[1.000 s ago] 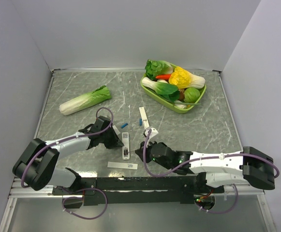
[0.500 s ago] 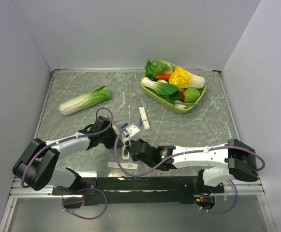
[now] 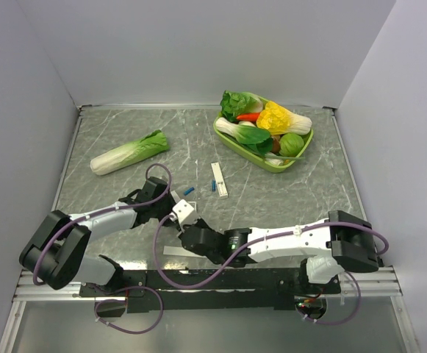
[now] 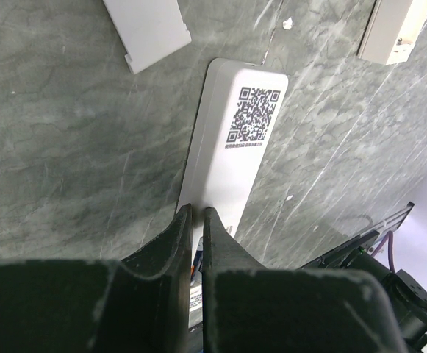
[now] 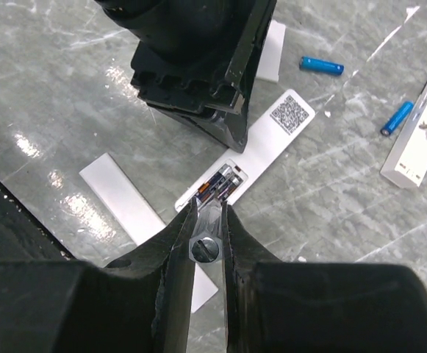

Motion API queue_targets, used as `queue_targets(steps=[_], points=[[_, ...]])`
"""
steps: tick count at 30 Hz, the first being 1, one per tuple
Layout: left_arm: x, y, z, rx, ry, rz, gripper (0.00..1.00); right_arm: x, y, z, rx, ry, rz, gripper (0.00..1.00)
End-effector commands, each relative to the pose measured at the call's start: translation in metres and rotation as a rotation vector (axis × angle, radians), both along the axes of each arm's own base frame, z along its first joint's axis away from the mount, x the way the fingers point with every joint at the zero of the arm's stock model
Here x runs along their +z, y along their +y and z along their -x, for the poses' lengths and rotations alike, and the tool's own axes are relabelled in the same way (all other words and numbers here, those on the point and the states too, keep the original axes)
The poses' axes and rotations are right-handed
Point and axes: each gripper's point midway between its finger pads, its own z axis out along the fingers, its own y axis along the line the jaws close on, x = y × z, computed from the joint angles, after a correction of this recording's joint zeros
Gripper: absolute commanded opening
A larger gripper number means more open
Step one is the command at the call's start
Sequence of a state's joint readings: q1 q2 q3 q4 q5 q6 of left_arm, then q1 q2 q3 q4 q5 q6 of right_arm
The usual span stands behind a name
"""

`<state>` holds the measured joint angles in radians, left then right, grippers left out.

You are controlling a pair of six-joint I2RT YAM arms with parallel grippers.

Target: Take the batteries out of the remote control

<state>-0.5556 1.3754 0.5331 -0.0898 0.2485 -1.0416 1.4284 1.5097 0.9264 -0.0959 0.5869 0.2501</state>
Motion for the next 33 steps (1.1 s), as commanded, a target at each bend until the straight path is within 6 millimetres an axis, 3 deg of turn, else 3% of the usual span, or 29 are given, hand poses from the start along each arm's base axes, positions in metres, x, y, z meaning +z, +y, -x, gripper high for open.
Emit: queue_targets(steps=[1, 11, 13, 14, 19, 20, 27, 33], points=[[-0.027, -0.001, 0.019, -0.033, 0.071, -0.038, 0.06, -0.058, -0.009, 0.021, 0.115, 0.173, 0.05, 0.0], [-0.04, 0.004, 0.023, -0.027, 0.101, -0.064, 0.06, -0.069, -0.032, 0.024, 0.115, 0.275, -0.13, 0.0], [-0.041, 0.005, 0.023, -0.024, 0.104, -0.075, 0.06, -0.059, -0.033, 0.023, 0.106, 0.264, -0.2, 0.0], [-0.042, 0.007, 0.024, -0.021, 0.107, -0.078, 0.06, -0.066, -0.042, 0.023, 0.094, 0.268, -0.199, 0.0], [-0.044, 0.007, 0.024, -0.018, 0.114, -0.082, 0.05, -0.053, -0.052, 0.021, 0.074, 0.242, -0.323, 0.0], [-0.044, 0.007, 0.024, -0.017, 0.114, -0.082, 0.05, -0.059, -0.057, 0.023, 0.074, 0.246, -0.319, 0.0], [-0.047, 0.007, 0.025, -0.013, 0.123, -0.078, 0.05, -0.059, -0.061, 0.02, 0.058, 0.245, -0.328, 0.0], [-0.043, 0.005, 0.019, -0.011, 0.116, -0.087, 0.05, -0.046, -0.061, 0.012, 0.052, 0.227, -0.347, 0.0]])
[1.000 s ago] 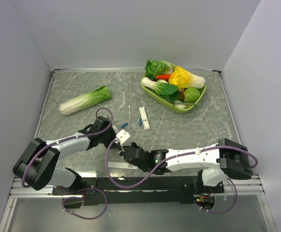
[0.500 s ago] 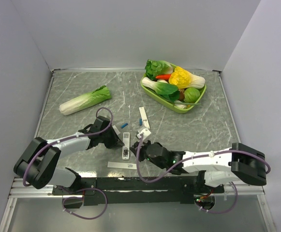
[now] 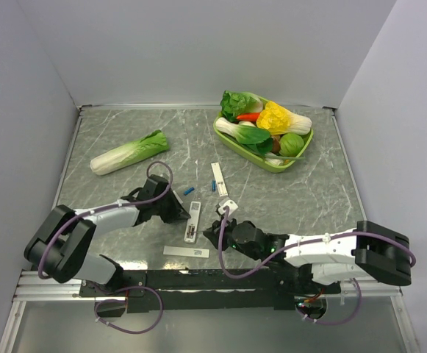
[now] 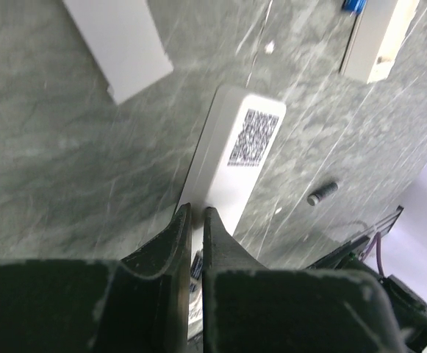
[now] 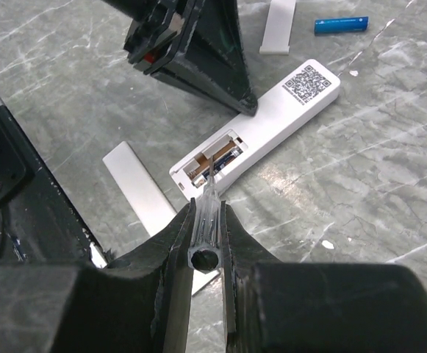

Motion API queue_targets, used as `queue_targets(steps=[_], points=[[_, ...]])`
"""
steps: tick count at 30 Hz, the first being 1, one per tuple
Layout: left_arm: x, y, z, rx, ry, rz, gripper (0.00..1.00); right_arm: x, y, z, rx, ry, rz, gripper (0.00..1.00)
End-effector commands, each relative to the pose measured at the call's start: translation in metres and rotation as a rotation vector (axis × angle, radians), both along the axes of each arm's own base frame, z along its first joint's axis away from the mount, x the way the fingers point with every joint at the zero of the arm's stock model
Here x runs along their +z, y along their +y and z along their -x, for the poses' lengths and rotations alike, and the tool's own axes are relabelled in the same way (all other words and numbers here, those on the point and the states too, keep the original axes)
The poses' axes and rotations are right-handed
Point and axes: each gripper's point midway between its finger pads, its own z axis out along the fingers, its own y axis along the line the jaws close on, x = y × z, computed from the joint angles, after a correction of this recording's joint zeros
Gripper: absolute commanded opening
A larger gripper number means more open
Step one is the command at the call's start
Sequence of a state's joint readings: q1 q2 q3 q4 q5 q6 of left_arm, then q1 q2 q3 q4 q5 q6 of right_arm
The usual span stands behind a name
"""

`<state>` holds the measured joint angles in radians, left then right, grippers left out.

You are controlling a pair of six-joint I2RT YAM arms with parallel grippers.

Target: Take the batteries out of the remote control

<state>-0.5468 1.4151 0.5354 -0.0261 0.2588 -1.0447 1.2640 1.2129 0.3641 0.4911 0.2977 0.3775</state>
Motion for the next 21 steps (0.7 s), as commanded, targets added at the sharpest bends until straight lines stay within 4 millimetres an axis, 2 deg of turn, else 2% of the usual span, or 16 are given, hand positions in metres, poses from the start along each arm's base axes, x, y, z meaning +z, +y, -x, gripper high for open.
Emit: queue_targets(steps=[1, 2, 6, 9, 11, 12, 13, 15, 17, 18, 19, 21], points=[[-0.041, 0.009, 0.028, -0.018, 0.133, -0.112, 0.05, -0.012, -0.01, 0.005, 0.037, 0.055, 0.059, 0.0], [-0.038, 0.007, 0.024, -0.018, 0.124, -0.109, 0.05, -0.009, -0.011, 0.005, 0.04, 0.052, 0.065, 0.0], [-0.032, 0.005, 0.02, -0.018, 0.114, -0.109, 0.05, 0.033, -0.008, -0.004, 0.049, 0.008, 0.012, 0.0], [-0.026, 0.003, 0.016, -0.017, 0.1, -0.102, 0.06, 0.052, -0.013, -0.008, 0.046, -0.004, -0.002, 0.0], [-0.02, 0.002, 0.013, -0.019, 0.093, -0.1, 0.06, 0.055, -0.019, -0.01, 0.025, 0.001, 0.017, 0.0], [-0.017, 0.001, 0.011, -0.02, 0.087, -0.1, 0.06, 0.064, -0.02, -0.011, 0.018, -0.005, 0.004, 0.0], [-0.011, 0.0, 0.008, -0.024, 0.075, -0.102, 0.07, 0.058, -0.029, -0.011, -0.004, 0.01, 0.045, 0.0], [0.0, 0.0, 0.005, -0.023, 0.048, -0.1, 0.1, 0.061, -0.038, -0.012, -0.033, 0.028, 0.055, 0.0], [0.01, 0.002, 0.0, -0.021, 0.026, -0.117, 0.13, 0.046, -0.061, -0.013, -0.112, 0.084, 0.129, 0.0], [0.019, 0.002, -0.004, -0.016, 0.003, -0.114, 0.17, 0.046, -0.067, -0.013, -0.143, 0.115, 0.144, 0.0], [0.026, 0.001, -0.008, -0.016, -0.021, -0.117, 0.2, 0.027, -0.089, -0.005, -0.172, 0.183, 0.251, 0.0], [0.036, 0.005, -0.009, -0.012, -0.041, -0.125, 0.28, 0.027, -0.11, -0.007, -0.307, 0.252, 0.269, 0.0]])
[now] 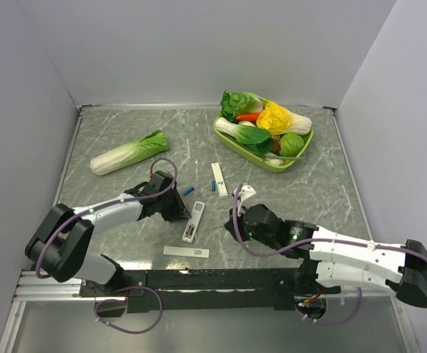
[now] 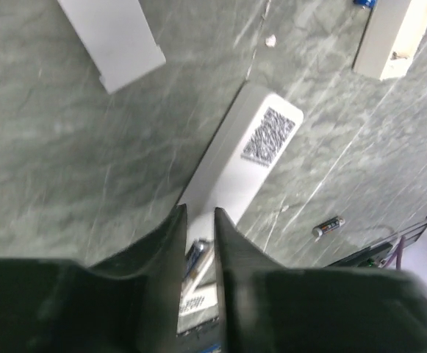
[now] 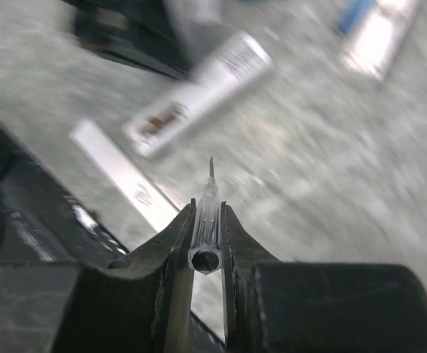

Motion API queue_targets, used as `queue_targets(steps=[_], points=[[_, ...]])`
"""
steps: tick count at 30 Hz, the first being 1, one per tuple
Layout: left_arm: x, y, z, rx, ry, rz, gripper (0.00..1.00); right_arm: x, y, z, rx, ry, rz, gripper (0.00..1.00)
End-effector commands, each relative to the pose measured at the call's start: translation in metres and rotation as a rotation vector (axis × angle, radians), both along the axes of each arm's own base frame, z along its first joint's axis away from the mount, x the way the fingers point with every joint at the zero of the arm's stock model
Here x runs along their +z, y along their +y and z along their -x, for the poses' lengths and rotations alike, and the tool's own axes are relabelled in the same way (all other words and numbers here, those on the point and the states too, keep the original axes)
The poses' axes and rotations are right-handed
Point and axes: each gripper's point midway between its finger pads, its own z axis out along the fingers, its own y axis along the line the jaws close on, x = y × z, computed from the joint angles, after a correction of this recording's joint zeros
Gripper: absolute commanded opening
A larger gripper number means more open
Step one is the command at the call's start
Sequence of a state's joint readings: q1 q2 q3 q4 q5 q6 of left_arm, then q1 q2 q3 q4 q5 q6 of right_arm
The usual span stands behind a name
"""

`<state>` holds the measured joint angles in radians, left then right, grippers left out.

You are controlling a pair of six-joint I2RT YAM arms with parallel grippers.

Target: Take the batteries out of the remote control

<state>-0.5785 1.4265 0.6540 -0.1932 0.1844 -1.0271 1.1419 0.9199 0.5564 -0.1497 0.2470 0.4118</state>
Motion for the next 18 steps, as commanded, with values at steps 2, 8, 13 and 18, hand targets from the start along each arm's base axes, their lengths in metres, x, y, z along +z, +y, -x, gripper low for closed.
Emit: queue_targets(steps=[2, 8, 13, 18], points=[[0.034, 0.009, -0.006, -0.002, -0.076, -0.043, 0.34, -0.028, -0.076, 0.019, -0.295, 0.24, 0.171, 0.0], [0.056, 0.009, -0.012, -0.008, -0.14, -0.032, 0.5, -0.02, -0.104, 0.038, -0.34, 0.308, 0.153, 0.0], [0.057, 0.015, -0.014, -0.012, -0.149, -0.05, 0.52, -0.007, -0.102, 0.041, -0.312, 0.311, 0.138, 0.0], [0.053, 0.022, -0.012, -0.009, -0.153, -0.046, 0.52, -0.007, -0.109, 0.038, -0.34, 0.298, 0.153, 0.0]])
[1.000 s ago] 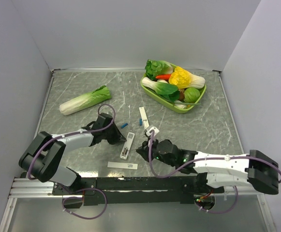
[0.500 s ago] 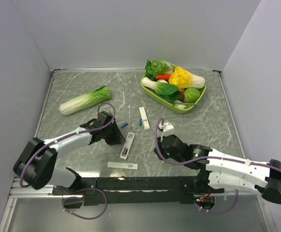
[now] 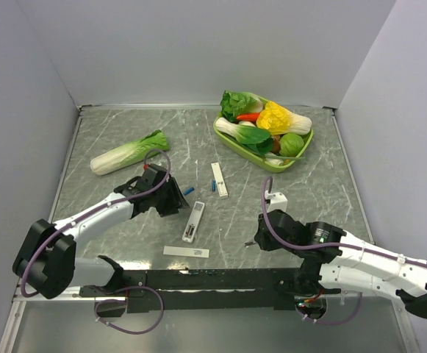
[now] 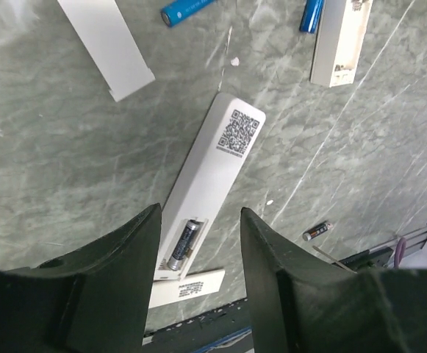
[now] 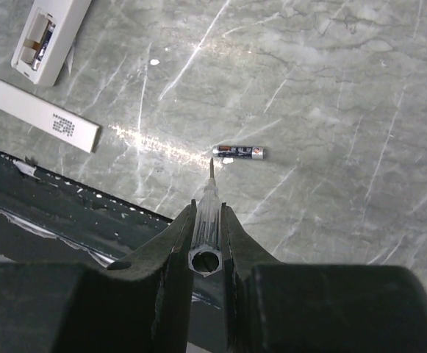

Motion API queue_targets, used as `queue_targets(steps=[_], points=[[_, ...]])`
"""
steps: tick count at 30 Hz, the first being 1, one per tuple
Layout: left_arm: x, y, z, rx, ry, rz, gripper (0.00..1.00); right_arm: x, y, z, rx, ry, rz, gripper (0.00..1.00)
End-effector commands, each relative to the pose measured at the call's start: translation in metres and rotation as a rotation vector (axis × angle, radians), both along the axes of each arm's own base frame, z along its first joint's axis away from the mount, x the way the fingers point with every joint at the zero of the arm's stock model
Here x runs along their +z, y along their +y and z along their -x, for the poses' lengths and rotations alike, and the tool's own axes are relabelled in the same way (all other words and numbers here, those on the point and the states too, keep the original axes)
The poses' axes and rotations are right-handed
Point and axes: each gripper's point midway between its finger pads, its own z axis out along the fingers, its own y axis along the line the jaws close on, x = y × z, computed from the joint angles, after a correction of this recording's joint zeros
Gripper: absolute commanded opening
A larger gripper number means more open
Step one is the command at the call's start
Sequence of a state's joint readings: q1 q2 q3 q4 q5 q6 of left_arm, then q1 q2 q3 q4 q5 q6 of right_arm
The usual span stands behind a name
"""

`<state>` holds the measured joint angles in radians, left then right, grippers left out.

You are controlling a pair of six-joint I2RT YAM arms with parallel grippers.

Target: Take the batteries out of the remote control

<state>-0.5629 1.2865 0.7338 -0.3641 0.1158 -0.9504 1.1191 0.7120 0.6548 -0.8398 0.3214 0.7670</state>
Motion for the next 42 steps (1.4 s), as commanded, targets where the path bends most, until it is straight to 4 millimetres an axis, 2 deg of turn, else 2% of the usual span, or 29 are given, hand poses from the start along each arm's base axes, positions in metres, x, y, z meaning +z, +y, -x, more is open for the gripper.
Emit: queue_targets(steps=[1, 4, 6, 8, 18, 24, 33, 39, 42], points=[[0.009, 0.006, -0.004, -0.003, -0.049, 0.011, 0.52, 0.012, -0.007, -0.001, -0.035, -0.006, -0.004, 0.0], [0.004, 0.007, -0.002, -0.01, -0.038, 0.011, 0.52, 0.008, -0.012, 0.002, -0.038, 0.033, 0.044, 0.0], [0.003, 0.007, -0.002, -0.015, -0.033, 0.009, 0.51, -0.001, -0.017, 0.004, -0.04, 0.064, 0.114, 0.0], [0.002, 0.007, -0.002, -0.016, -0.034, 0.012, 0.51, -0.004, -0.016, 0.001, -0.041, 0.057, 0.121, 0.0], [-0.006, 0.015, 0.005, -0.004, -0.03, 0.0, 0.49, -0.017, -0.006, -0.031, -0.078, -0.021, 0.094, 0.0], [-0.014, 0.015, 0.012, -0.013, -0.009, 0.012, 0.48, -0.007, 0.01, -0.039, -0.047, -0.064, 0.028, 0.0], [-0.033, 0.015, 0.03, -0.037, 0.052, 0.029, 0.4, -0.003, 0.014, -0.049, -0.045, -0.104, 0.022, 0.0], [-0.051, 0.017, 0.05, -0.044, 0.109, 0.048, 0.24, 0.025, 0.034, -0.05, 0.033, -0.139, -0.078, 0.0], [-0.053, 0.01, 0.055, -0.064, 0.118, 0.094, 0.21, 0.037, 0.053, -0.045, 0.112, -0.135, -0.133, 0.0]])
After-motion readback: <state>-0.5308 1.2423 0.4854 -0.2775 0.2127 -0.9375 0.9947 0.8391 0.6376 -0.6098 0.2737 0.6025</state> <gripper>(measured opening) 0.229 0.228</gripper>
